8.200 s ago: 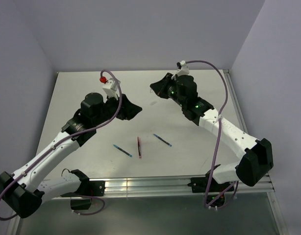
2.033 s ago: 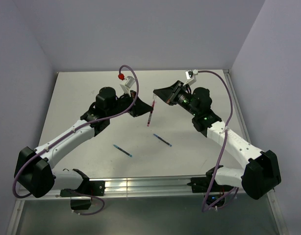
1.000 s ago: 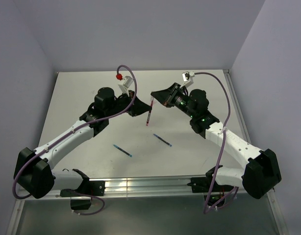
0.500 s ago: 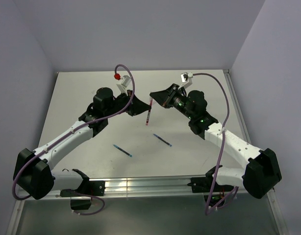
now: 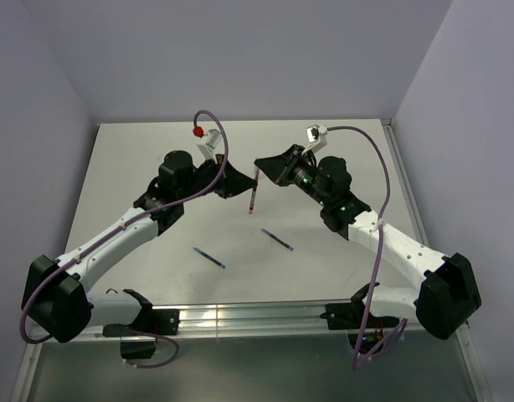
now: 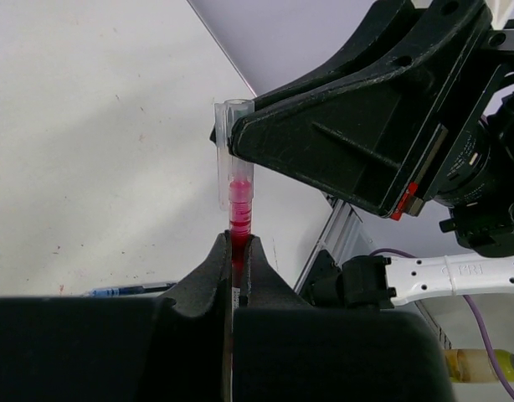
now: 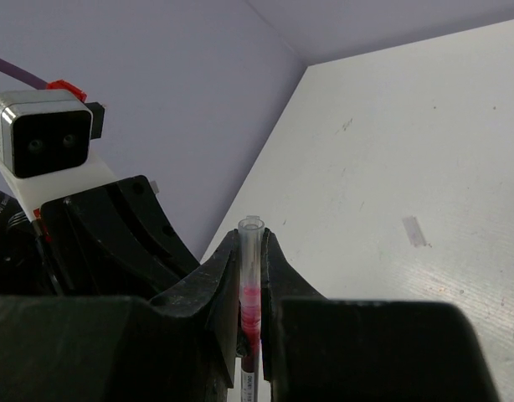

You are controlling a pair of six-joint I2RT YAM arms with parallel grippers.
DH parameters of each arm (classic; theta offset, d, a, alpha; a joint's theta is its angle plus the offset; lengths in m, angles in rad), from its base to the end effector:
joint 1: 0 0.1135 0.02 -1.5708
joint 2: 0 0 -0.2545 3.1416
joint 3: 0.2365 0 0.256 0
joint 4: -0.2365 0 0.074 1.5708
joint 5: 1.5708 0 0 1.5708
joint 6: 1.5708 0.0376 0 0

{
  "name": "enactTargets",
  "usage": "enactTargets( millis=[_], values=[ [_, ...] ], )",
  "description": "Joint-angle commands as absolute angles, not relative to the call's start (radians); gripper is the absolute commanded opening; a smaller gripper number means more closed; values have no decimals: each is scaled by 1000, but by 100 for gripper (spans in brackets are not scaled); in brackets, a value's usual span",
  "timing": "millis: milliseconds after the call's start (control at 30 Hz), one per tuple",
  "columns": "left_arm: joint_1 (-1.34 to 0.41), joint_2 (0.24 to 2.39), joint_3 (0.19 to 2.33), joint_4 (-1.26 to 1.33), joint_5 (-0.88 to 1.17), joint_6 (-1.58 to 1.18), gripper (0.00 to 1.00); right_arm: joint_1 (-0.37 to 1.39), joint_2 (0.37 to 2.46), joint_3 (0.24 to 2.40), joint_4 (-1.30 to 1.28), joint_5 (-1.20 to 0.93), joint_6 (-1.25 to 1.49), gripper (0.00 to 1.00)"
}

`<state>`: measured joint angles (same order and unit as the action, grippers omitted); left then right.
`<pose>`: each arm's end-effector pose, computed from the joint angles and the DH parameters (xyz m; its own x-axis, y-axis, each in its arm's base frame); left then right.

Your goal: Insert the pens into the pen caps

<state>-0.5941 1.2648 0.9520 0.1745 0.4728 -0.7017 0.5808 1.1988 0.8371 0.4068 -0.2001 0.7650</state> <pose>0.2432 -0.1849 0.3218 -0.6502 -0.2543 -0.7159 0.5923 0.4204 -0.6873 0.2402 0.1666 0.3236 -0.4602 0.5098 -0.7269 -0.5338 0.4953 0.6854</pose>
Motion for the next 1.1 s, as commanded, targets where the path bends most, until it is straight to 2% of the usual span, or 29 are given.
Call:
enactTargets(
  millis=[0, 633, 1067],
  values=[
    [-584, 1232, 971, 223, 416, -706, 0, 595, 1178, 818, 425, -193, 732, 0],
    [-580, 1259, 1006, 181, 336, -744, 0, 601, 1216, 830, 419, -233, 767, 0],
    [-575, 1341, 1097, 63, 328, -799, 0, 604, 1227, 902, 235, -302, 899, 0]
  ],
)
